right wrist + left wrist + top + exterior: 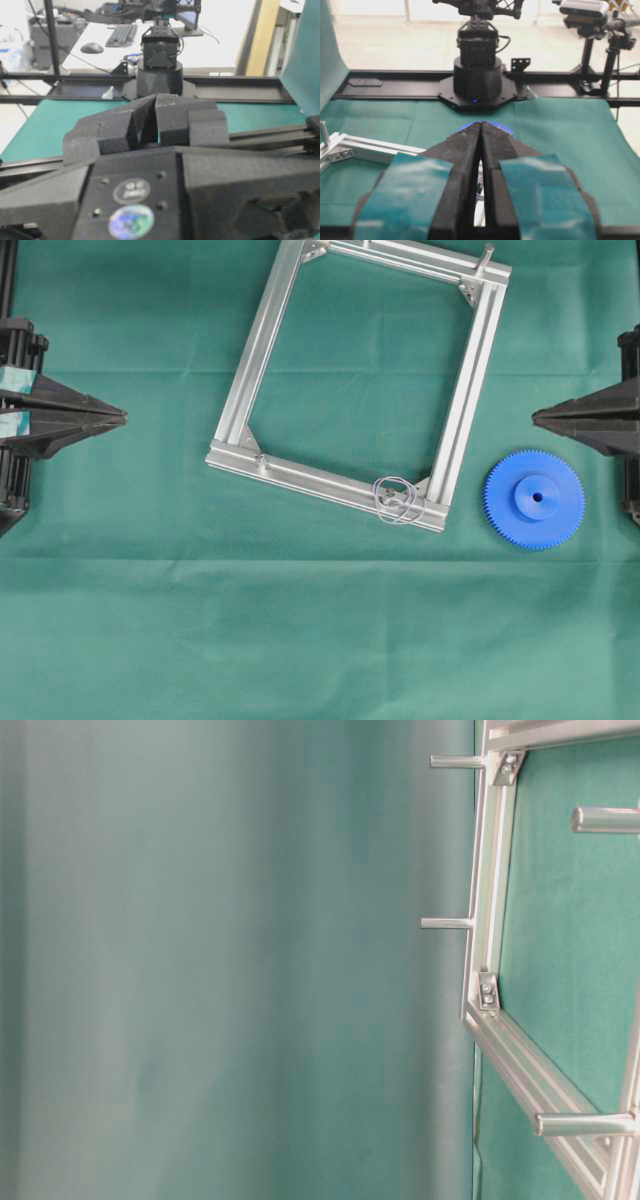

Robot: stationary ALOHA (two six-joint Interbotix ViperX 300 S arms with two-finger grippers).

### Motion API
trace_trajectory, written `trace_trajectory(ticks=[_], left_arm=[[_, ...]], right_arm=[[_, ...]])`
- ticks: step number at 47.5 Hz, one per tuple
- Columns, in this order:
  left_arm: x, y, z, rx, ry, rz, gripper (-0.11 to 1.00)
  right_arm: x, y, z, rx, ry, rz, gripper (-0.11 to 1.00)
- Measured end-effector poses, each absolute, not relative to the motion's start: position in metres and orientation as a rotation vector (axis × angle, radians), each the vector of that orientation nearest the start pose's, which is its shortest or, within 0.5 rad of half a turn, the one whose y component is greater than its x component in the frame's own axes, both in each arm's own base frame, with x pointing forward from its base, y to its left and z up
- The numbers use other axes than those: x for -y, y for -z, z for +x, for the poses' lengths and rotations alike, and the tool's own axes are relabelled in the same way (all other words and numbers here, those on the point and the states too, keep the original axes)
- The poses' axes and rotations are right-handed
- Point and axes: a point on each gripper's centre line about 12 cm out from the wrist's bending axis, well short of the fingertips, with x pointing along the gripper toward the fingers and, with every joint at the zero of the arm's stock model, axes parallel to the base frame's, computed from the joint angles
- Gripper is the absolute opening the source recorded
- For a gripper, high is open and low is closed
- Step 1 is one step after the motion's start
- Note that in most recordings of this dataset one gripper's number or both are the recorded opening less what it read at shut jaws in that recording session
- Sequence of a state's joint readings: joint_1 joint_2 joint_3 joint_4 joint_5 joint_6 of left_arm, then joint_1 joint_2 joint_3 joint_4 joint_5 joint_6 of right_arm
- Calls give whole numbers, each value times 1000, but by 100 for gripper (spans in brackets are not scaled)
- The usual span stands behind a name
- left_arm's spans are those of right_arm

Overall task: Find the location of the shaft and insert the gear.
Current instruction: 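Move the right gripper left toward the blue gear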

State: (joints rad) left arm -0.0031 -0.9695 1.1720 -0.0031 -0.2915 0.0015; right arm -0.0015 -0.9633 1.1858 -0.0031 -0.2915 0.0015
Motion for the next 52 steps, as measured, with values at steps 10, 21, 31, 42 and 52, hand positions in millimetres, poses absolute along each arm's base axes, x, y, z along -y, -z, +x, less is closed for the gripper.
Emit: trace_trajectory(ticks=[10,21,31,42,52], left_arm=[[-1,-294,199,73,-8,34,2],[-1,-291,199,52,-9,30,2],[-1,-290,199,40,-8,30,2],[-1,-288,199,21,-9,28,2],[-1,-286,199,6,-9,30,2]], right_arm=[[1,-289,200,21,2,-6,2],[1,-288,201,-35,5,11,2],[1,-285,201,-63,8,8,2],[3,-286,201,-70,14,10,55],[6,-287,201,-73,31,10,92]])
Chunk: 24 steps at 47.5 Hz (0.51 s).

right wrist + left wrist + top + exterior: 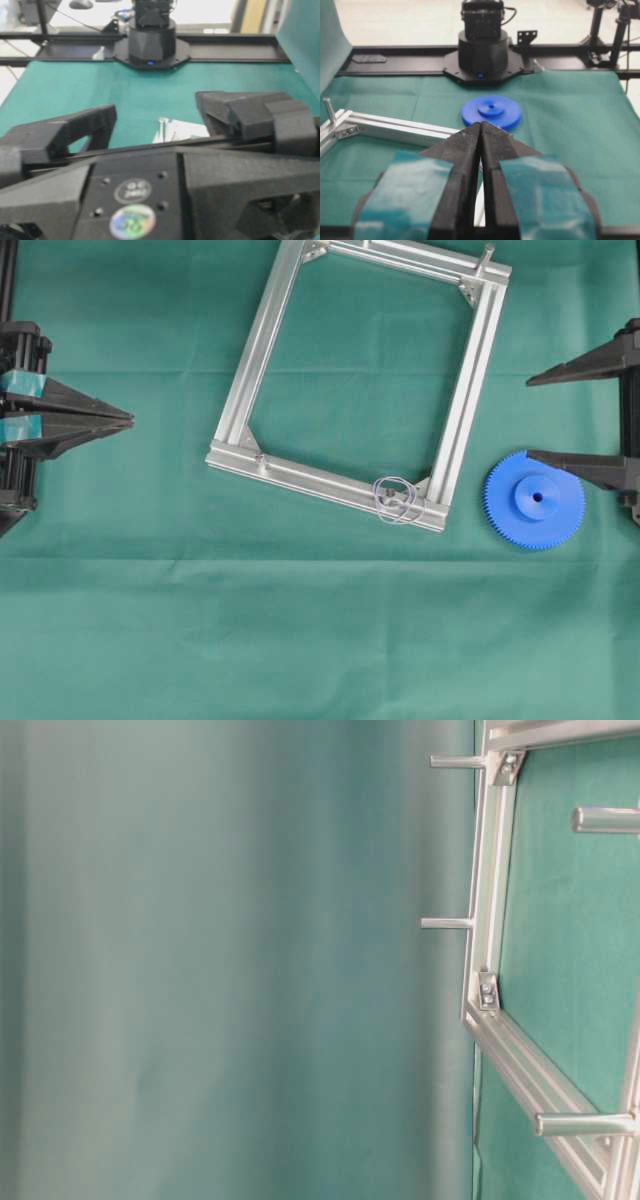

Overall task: Find the location of the shaft and insert the gear.
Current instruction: 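Move the right gripper left toward the blue gear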

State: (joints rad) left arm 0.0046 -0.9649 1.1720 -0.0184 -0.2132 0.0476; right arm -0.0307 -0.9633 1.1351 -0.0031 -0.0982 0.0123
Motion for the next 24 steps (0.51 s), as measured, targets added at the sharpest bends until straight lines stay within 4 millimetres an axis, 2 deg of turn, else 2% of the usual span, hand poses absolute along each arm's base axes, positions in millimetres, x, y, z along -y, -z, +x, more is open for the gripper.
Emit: trace_trajectory(ticks=[14,24], left_arm=[[-1,-284,199,-8,-8,28,2],[-1,-283,199,-25,-8,28,2]], right_arm=[[6,-287,201,-133,33,17,92],[6,-281,196,-273,42,71,92]])
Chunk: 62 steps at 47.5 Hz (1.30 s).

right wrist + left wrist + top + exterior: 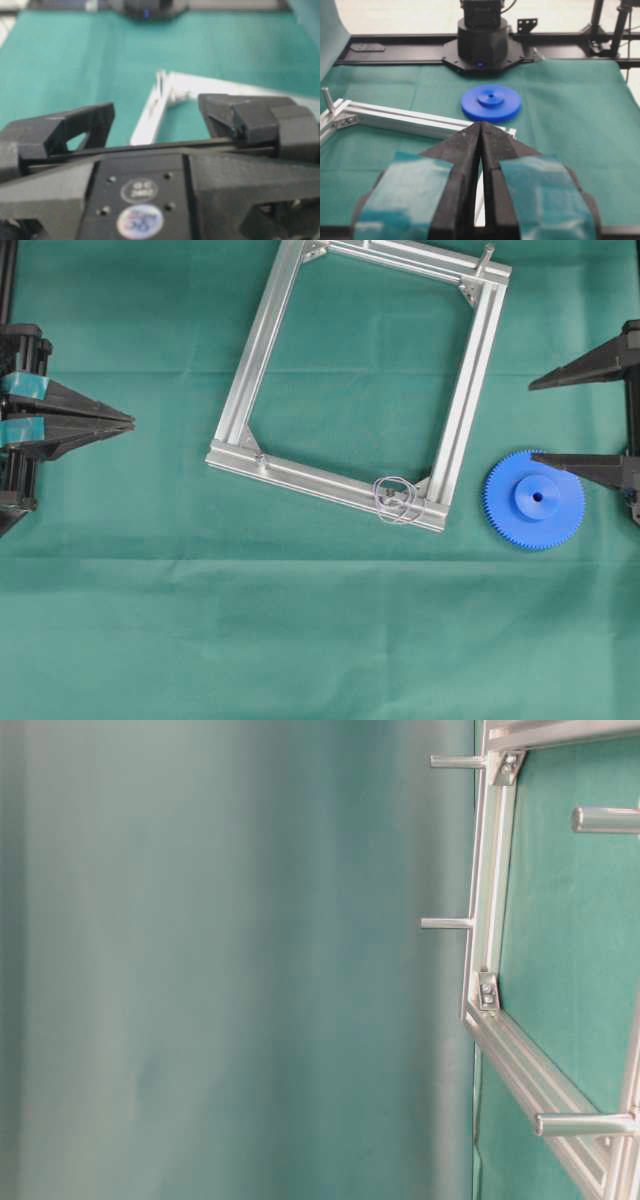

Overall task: Find the location of the shaft and insert the gear.
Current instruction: 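Move the right gripper left toward the blue gear, then lower the open right gripper over the blue gear's hub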

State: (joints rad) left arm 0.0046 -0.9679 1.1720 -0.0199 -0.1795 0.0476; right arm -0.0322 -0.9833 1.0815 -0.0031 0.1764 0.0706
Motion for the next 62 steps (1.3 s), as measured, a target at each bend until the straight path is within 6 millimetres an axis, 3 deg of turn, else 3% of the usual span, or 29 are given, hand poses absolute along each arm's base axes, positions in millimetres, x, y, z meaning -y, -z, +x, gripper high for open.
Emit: trace_trajectory(ticks=[25,38,49,62], left_arm=[[-1,-283,198,-22,-8,28,2],[-6,-283,198,-23,-31,28,2],[-7,-282,198,-27,-38,28,2],[-8,-281,198,-42,-39,27,2]], right_arm=[[6,-243,166,-748,127,250,92],[5,-233,155,-877,155,270,92],[5,-227,157,-916,160,272,92],[4,-196,171,-1033,168,268,92]])
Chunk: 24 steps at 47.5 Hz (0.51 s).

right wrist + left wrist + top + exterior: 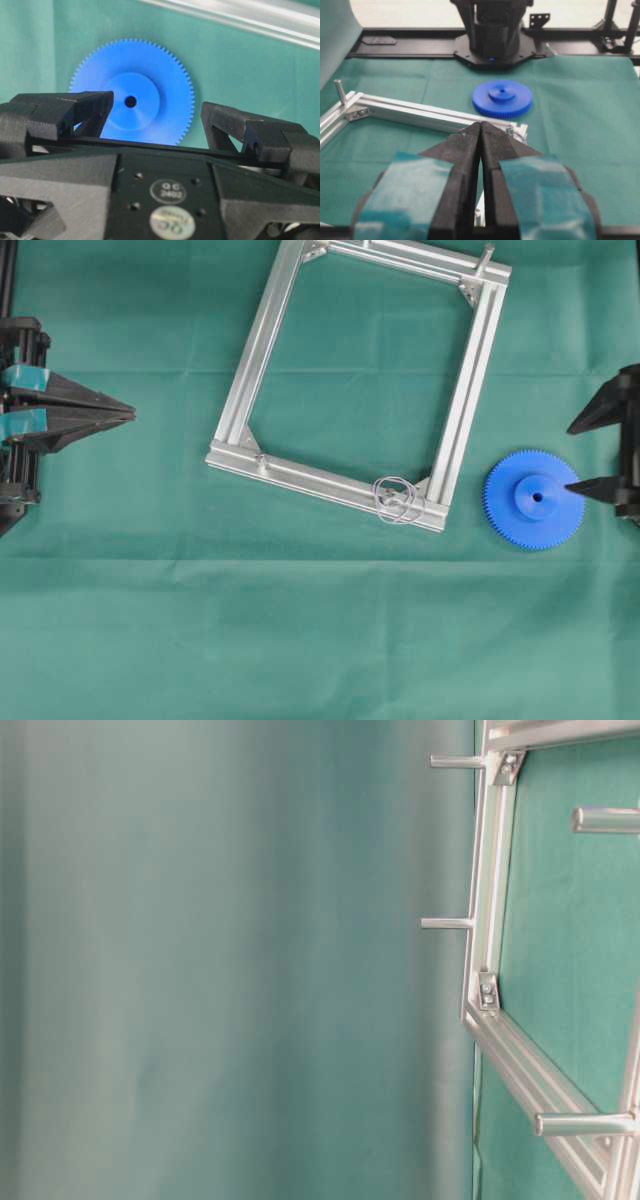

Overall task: Find the location of the shaft and insert the gear.
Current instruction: 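Lower the open right gripper over the blue gear's hub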

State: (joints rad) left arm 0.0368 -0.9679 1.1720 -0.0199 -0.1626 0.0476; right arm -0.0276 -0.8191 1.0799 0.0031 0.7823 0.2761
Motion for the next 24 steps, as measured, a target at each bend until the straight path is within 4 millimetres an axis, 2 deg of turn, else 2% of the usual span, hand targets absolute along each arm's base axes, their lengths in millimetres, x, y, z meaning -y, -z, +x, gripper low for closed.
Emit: trace_trajectory(ticks=[8,24], left_arm=[[-8,-280,198,-48,-39,27,2],[-8,-279,198,-54,-39,27,2]], right_arm=[[1,-182,178,-1069,157,272,92],[-3,-155,179,-1108,164,310,92]])
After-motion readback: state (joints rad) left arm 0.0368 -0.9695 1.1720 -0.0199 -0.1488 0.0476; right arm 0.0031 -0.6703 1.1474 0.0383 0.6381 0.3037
